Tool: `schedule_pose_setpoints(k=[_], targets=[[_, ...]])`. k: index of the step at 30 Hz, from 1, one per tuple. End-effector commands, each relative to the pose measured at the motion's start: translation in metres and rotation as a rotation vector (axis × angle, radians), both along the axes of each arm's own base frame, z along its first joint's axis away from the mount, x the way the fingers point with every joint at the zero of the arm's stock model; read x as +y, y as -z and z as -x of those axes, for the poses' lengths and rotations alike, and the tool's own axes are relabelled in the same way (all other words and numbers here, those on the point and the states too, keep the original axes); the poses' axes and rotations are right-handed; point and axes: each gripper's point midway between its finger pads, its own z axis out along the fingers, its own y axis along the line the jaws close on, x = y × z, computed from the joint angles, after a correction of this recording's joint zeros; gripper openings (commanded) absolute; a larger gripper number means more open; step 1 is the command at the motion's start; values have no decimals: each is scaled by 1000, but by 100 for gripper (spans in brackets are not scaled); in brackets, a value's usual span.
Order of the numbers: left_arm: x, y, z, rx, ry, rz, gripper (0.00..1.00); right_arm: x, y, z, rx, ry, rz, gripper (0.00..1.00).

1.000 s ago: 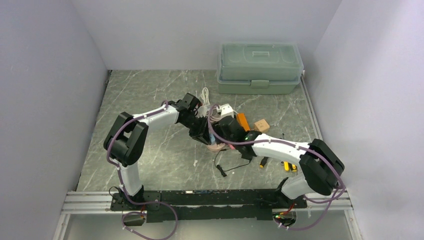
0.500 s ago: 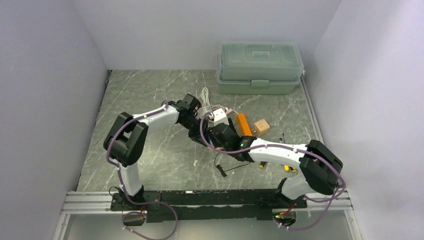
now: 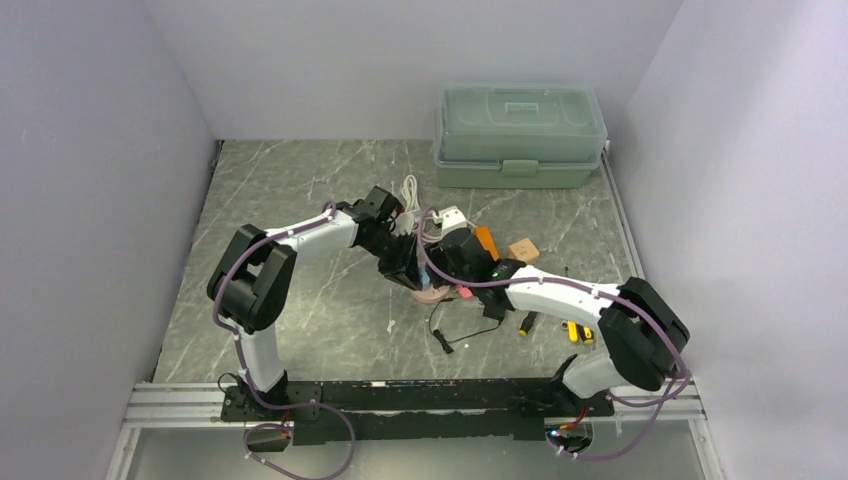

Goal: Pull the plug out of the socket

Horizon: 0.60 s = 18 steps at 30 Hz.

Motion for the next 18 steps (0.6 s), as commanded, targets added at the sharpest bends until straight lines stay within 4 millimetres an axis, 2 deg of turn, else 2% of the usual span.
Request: schedule_pose_setpoints(k=[1,4,6,8,12,18], targets=[[39,61,-6,-57,-26,-268,24,47,-52,11,-122,-99,-146,0],[40,62,-6,-56,-26,-269,24,47,-64,19,-237,-62,-54,0],[40,62,-6,-55,-25,-269,24,42,-69,19,-263,-30,-60,0],[40,62,-6,-57,-26,-269,24,39,-69,16,-236,-23,-109,0],[40,62,-6,-59,-28,-271,24,40,-60,9,-54,-107,-297,0],[40,61,-7,-62,-30,-272,24,35,-61,6,-120,-81,-182,0]])
